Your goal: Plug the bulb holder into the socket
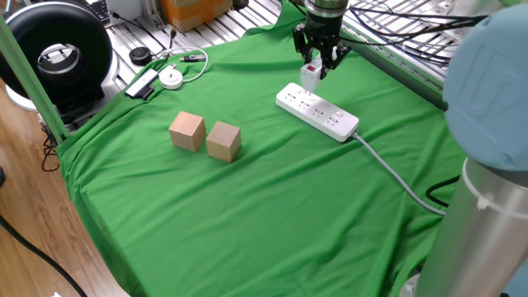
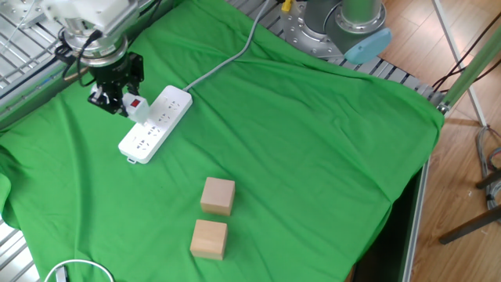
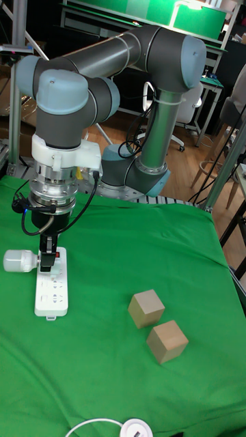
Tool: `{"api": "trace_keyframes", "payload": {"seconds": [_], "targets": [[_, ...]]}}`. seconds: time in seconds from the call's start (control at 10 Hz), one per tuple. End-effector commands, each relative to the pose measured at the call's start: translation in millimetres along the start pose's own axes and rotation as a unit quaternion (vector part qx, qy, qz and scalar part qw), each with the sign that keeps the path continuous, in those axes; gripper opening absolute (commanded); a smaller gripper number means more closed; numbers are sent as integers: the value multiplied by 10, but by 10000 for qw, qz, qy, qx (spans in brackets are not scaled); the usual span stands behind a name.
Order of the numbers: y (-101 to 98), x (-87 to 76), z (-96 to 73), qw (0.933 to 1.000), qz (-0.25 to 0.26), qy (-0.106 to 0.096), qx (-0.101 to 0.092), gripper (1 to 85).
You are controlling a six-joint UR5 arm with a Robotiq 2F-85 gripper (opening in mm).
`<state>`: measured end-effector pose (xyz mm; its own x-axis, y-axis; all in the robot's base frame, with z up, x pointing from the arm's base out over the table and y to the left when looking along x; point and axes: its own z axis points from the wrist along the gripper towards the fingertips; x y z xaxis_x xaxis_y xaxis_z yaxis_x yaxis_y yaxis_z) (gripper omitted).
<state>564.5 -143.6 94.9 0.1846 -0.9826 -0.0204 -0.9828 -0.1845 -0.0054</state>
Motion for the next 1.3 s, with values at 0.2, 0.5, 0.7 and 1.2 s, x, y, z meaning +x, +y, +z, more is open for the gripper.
{"api": "trace_keyframes", "payload": {"seconds": [0.2,0.5,0.7,1.2], "targets": [[37,-9,42,9999,-41,-24,118,10],[-10,-57,73,9999,-33,-63,157,10],[-44,-53,84,9998,-40,-41,192,10],[-53,-116,177,9998,13,15,204,10]]}}
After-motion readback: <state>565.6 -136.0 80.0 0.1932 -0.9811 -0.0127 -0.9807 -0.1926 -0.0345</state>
